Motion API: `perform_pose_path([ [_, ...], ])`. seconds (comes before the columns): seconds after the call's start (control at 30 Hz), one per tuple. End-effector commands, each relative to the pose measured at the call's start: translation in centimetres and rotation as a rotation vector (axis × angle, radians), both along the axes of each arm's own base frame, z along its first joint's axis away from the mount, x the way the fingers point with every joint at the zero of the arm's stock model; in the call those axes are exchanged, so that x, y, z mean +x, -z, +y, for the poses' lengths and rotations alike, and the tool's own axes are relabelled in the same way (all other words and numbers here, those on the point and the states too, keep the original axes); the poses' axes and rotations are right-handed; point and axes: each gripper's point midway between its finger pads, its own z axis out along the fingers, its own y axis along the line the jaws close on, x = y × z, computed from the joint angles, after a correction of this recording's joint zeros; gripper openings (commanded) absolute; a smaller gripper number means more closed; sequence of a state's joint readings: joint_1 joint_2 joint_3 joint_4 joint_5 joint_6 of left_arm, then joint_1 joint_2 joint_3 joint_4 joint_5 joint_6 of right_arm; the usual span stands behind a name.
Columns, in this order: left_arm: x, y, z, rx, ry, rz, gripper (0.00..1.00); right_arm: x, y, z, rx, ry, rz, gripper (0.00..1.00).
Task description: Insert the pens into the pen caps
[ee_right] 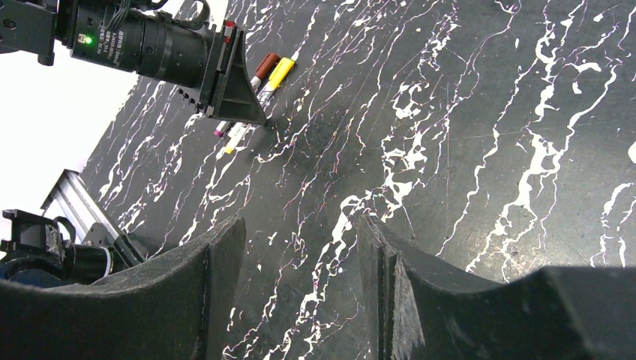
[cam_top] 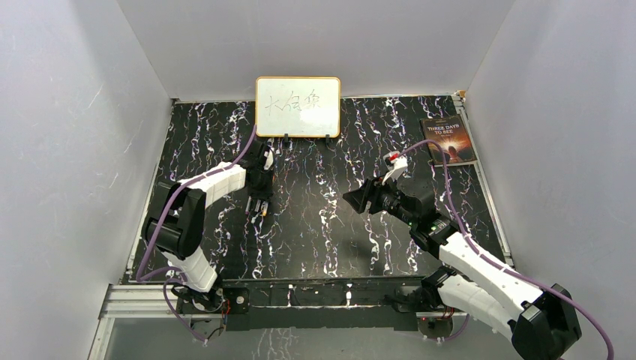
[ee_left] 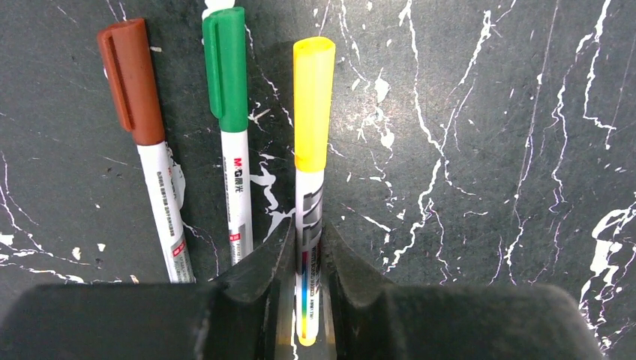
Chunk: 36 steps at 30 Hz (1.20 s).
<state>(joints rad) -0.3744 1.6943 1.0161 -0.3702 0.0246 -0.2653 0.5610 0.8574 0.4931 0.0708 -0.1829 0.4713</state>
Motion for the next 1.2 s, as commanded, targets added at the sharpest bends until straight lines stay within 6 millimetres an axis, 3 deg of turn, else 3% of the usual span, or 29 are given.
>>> perform_pose_path([
  [0.0, -0.2, 0.0, 0.7, 0.026, -0.013, 0.009, 0.14, 0.4, -1.2, 0.2, 0.022, -0.005, -0.051, 0.54],
  [0.6, -0.3, -0.1, 0.5, 0.014, -0.012, 0.004, 0.21, 0.2, -1.0, 0.0, 0.023, 0.004, -0.047, 0.54],
  [0.77, 0.7, -2.4, -0.4, -0.03, -0.007, -0.053, 0.21, 0.3, -1.1, 0.0, 0.022, 0.005, -0.048, 0.54],
  [1.0, 1.9, -7.5, -2.1, -0.086, 0.021, -0.147, 0.23, 0.4, -0.9, -0.1, 0.017, 0.012, -0.042, 0.54],
  [1.1, 2.3, -9.4, -2.4, -0.104, 0.036, -0.192, 0.28, 0.5, -0.8, -0.1, 0.018, 0.017, -0.037, 0.54],
  [1.17, 2.8, -11.2, -3.0, -0.141, 0.07, -0.254, 0.37, 0.6, -0.5, -0.1, 0.014, 0.022, -0.035, 0.54],
])
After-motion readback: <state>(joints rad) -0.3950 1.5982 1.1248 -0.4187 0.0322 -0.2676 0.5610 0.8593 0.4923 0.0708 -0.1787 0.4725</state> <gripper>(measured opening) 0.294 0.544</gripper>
